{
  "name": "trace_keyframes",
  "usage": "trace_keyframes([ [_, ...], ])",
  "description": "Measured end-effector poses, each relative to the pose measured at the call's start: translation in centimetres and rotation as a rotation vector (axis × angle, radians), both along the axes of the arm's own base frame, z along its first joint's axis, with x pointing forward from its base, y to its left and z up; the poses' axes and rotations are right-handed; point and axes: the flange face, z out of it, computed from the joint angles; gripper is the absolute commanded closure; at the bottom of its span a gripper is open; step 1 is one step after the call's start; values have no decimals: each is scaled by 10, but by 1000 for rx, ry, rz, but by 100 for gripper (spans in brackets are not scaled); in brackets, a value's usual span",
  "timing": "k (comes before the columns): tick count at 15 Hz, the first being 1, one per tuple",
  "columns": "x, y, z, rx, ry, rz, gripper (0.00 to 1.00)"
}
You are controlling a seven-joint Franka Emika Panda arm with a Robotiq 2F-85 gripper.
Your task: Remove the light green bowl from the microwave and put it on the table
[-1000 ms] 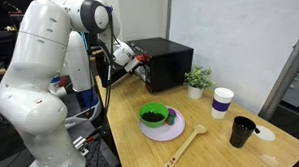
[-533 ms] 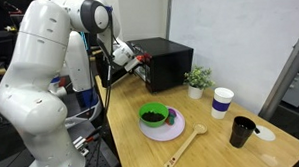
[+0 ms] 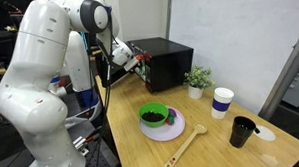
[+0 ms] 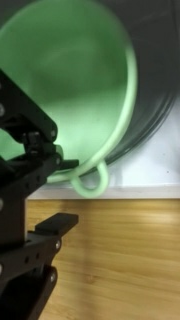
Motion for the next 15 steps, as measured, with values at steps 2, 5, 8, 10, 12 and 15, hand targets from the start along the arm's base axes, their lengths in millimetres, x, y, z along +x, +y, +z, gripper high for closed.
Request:
trace_keyframes([
  [2, 0, 1, 0, 0, -1, 3, 95],
  [5, 0, 2, 4, 0, -8, 7, 97],
  [8, 3, 4, 9, 3, -19, 11, 98],
  [10, 4, 5, 11, 4, -23, 12, 97],
  [12, 4, 6, 12, 5, -26, 13, 98],
  [15, 4, 6, 15, 7, -29, 13, 98],
])
